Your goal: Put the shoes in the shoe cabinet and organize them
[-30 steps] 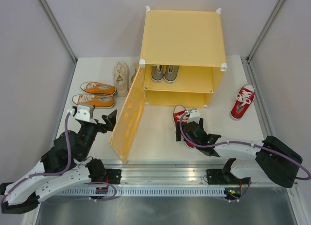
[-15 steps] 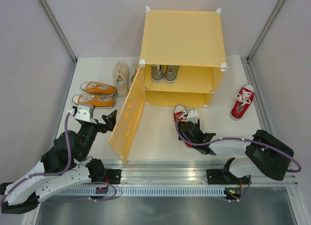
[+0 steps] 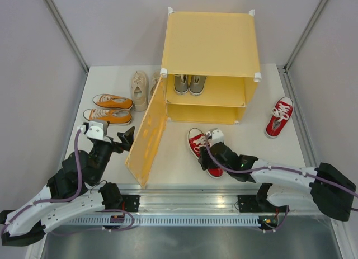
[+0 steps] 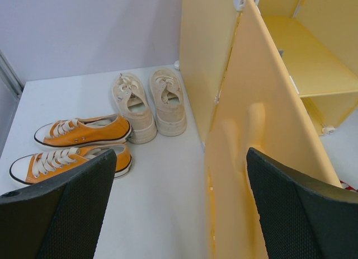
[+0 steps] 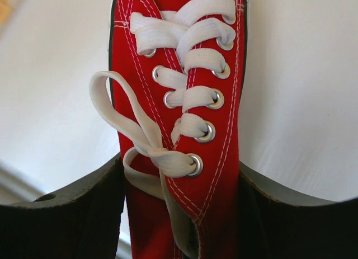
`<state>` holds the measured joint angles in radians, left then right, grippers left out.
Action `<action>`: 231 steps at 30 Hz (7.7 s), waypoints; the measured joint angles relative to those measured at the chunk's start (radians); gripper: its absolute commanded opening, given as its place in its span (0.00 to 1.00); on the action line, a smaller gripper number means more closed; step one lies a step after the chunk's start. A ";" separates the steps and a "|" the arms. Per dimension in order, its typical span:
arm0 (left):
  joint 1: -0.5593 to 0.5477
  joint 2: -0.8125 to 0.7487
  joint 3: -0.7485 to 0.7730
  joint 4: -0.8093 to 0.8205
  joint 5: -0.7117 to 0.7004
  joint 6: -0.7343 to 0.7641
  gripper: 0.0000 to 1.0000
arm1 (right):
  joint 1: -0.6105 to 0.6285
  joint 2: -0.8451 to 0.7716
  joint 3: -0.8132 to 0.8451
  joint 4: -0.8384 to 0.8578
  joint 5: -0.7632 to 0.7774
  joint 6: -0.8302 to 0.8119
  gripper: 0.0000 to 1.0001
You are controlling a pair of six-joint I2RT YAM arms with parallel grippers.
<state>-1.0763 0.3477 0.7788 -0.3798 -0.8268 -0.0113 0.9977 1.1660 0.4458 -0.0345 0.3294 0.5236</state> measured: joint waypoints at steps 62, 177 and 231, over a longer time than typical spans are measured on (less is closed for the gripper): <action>0.000 -0.028 0.000 -0.002 0.000 0.000 1.00 | -0.426 0.359 0.670 0.226 0.409 -0.109 0.87; 0.000 -0.061 0.000 -0.008 0.048 -0.016 1.00 | -0.301 0.316 0.440 0.252 0.447 -0.085 0.58; 0.000 -0.081 0.000 -0.008 0.053 -0.021 1.00 | -0.455 0.357 0.301 0.679 0.167 -0.359 0.01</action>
<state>-1.0763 0.2668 0.7788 -0.3882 -0.7742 -0.0319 0.5423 1.5230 0.7467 0.6449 0.4969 0.1646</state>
